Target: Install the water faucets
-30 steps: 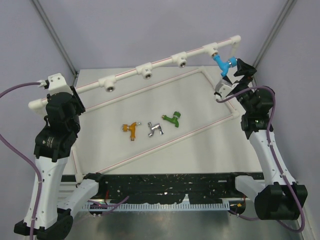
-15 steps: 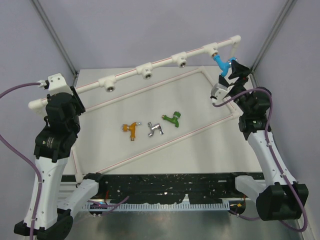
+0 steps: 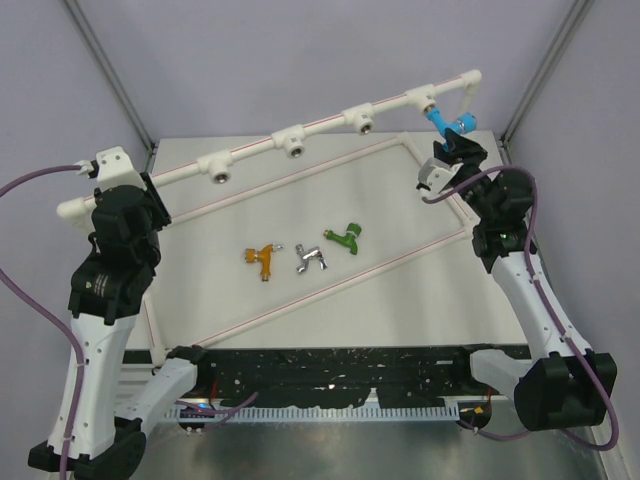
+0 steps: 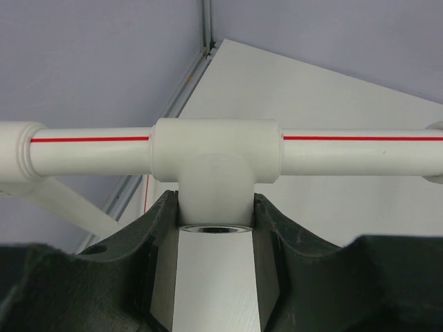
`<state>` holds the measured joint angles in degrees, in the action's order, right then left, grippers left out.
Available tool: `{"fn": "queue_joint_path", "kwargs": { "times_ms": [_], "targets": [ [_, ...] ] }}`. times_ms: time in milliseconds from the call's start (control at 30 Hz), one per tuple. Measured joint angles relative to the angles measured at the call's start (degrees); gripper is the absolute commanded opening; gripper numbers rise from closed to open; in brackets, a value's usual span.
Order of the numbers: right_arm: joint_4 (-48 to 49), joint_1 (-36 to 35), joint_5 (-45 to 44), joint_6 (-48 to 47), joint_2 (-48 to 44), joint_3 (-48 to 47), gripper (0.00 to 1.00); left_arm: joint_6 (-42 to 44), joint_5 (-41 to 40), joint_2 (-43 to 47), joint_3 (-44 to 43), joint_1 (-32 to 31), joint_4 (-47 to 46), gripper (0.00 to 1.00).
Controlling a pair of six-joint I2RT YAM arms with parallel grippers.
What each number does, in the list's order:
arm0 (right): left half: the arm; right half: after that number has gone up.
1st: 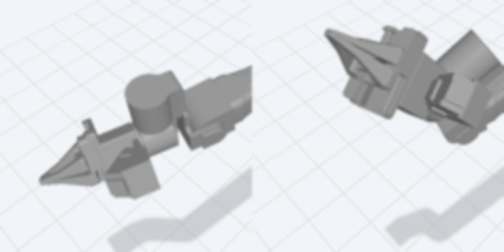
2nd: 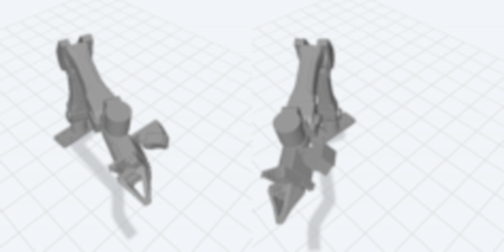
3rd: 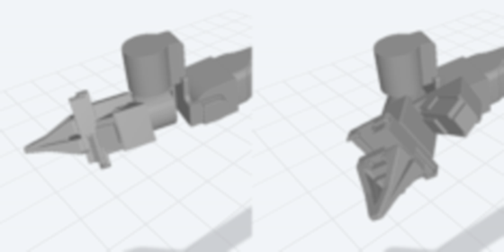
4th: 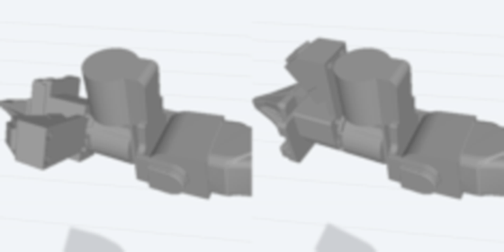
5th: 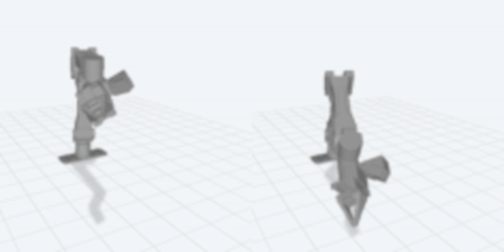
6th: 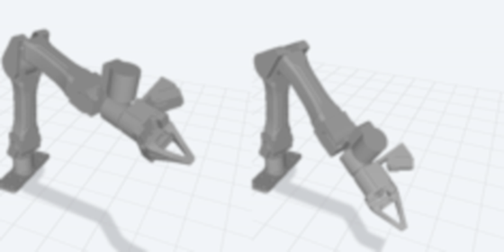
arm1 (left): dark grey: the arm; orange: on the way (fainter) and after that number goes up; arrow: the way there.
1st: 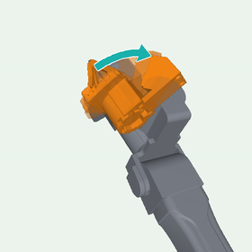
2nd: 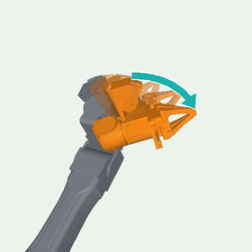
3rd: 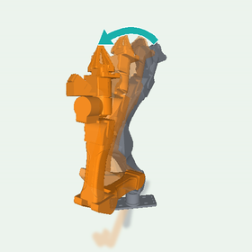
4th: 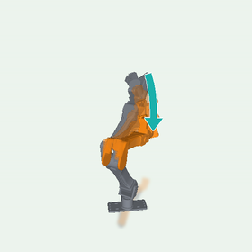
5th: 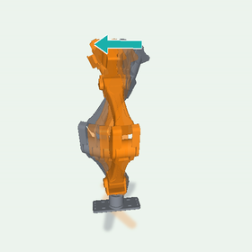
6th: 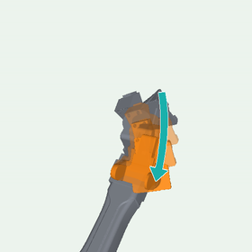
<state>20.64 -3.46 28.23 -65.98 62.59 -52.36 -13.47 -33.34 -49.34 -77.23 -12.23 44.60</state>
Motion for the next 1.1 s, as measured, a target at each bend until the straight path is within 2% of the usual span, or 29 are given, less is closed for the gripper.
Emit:
{"fn": "queue_joint_path", "kwargs": {
  "times_ms": [67,100,133,433,767,833,867,900,933,1000,1100],
  "targets": [
    [0.37,-0.07,0.09,2.93,0.33,-0.04,0.18,0.02,0.02,0.02,0.07,0.0,-0.13,0.04],
    [0.48,-0.15,0.09,4.9,0.35,-0.55,0.09,0.0,0.02,0.02,0.09,0.0,-0.28,0.04],
    [0.44,-0.17,0.11,6.82,0.42,-0.83,0.05,0.0,0.0,0.02,0.13,0.0,-0.37,0.04],
    [-0.11,0.52,-2.05,38.1,1.86,-4.9,0.05,0.02,-0.07,0.13,0.17,0.02,-0.55,0.04],
    [7.41,1.03,-9.66,92.87,2.03,-4.02,0.06,-0.22,0.55,1.11,0.48,0.07,-0.13,0.04],
    [8.96,0.83,-9.62,102.18,2.08,-3.23,0.2,-0.37,0.63,1.36,0.66,0.09,-0.28,0.04],
    [8.96,0.76,-9.57,105.42,2.1,-3.15,0.33,-0.46,0.72,1.49,0.74,0.09,-0.26,0.05],
    [8.96,0.76,-9.46,107.49,2.16,-3.15,0.38,-0.57,0.79,1.53,0.76,0.09,-0.24,0.1],
    [8.94,0.72,-9.38,108.39,2.16,-3.17,0.51,-0.7,0.83,1.57,0.76,0.09,-0.24,0.16],
    [8.17,0.74,-8.79,108.28,2.12,-3.65,0.64,-0.83,0.81,1.57,0.76,0.09,-0.2,0.27],
    [4.72,0.63,-7.02,103.32,1.36,-6.32,0.78,-0.96,0.79,1.6,0.74,0.07,-0.09,0.46]
  ]
}}
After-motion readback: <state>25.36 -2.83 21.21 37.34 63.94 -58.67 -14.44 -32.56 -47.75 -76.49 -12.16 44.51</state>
